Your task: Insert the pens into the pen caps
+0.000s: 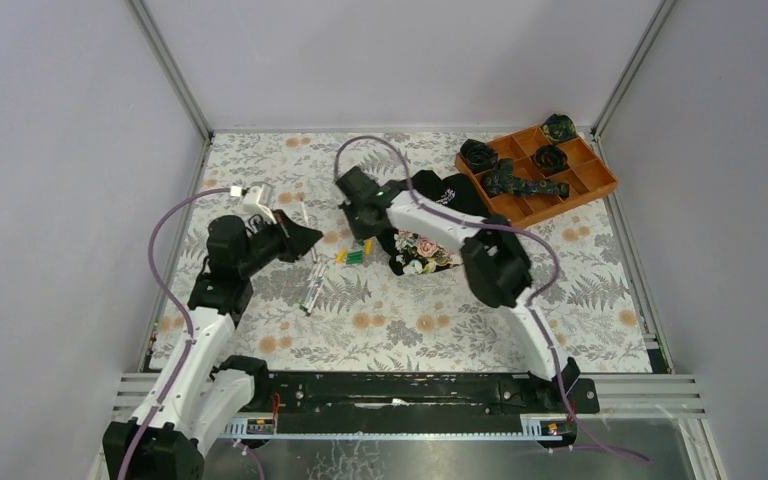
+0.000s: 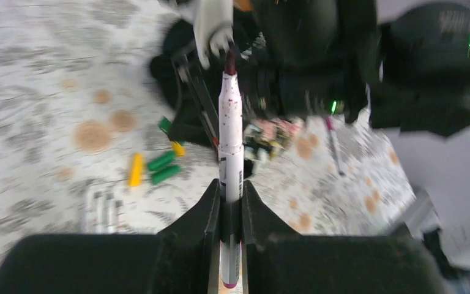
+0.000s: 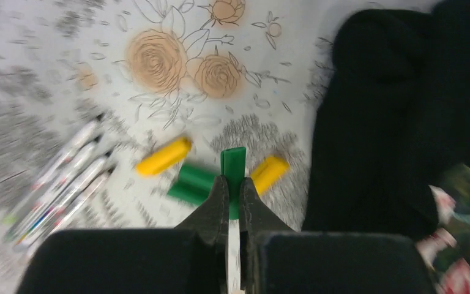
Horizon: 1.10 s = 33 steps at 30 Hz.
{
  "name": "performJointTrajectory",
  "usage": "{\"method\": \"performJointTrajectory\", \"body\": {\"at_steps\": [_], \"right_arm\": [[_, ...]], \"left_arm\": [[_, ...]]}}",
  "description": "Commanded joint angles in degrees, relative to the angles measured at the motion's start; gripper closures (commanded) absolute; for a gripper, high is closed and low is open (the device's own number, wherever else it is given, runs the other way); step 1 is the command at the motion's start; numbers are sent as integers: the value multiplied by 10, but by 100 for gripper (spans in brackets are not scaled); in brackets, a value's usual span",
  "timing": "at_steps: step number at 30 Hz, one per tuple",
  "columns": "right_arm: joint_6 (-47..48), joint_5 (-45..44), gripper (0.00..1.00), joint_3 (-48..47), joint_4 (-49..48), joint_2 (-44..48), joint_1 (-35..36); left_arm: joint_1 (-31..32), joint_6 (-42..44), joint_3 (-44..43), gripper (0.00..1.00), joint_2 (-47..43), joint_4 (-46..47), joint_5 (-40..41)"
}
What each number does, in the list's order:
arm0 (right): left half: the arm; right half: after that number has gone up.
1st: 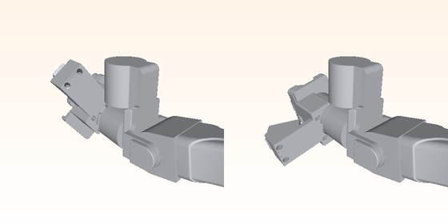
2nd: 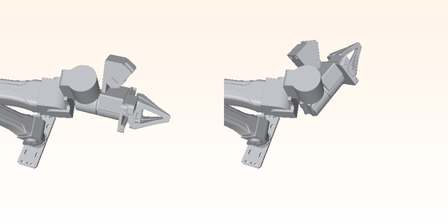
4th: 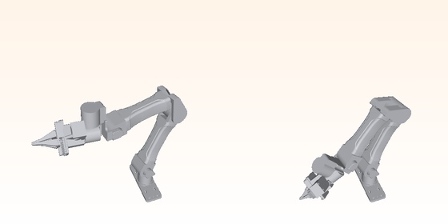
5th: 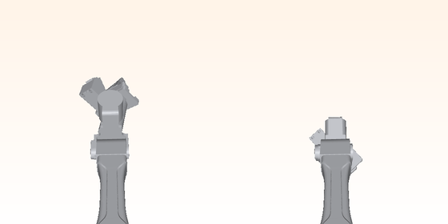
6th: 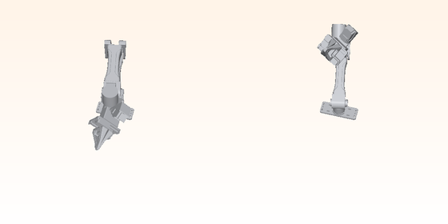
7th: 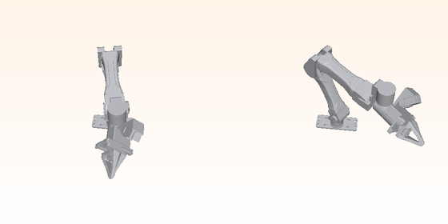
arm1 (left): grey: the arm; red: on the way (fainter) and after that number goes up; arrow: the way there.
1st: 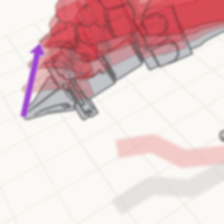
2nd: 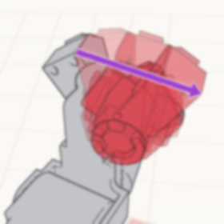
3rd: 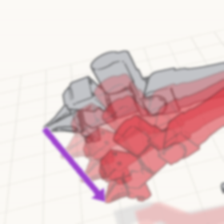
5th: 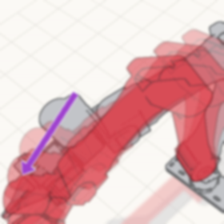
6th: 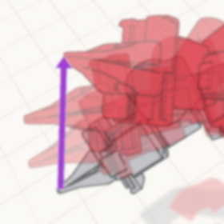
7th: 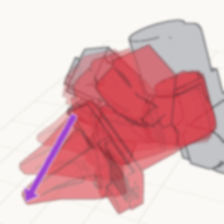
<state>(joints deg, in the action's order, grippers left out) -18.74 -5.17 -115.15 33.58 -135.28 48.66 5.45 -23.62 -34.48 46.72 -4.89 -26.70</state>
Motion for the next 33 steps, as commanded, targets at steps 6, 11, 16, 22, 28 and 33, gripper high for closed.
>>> {"method": "performJointTrajectory", "body": {"at_steps": [6,11,16,22,28,33], "right_arm": [[-136,177,100,223,-277,352,-65],[-224,231,100,323,-435,431,-66],[-281,289,100,352,-541,435,-65],[-284,309,100,353,-556,429,-64],[-294,321,100,359,-577,423,-61],[-291,324,100,358,-578,420,-56]], "left_arm": [[52,-117,43,100,32,318,-236],[52,-118,41,100,40,319,-262],[54,-115,41,100,40,310,-273],[55,-114,40,100,41,309,-274],[57,-112,40,100,43,308,-275],[58,-111,40,100,44,306,-273]]}}
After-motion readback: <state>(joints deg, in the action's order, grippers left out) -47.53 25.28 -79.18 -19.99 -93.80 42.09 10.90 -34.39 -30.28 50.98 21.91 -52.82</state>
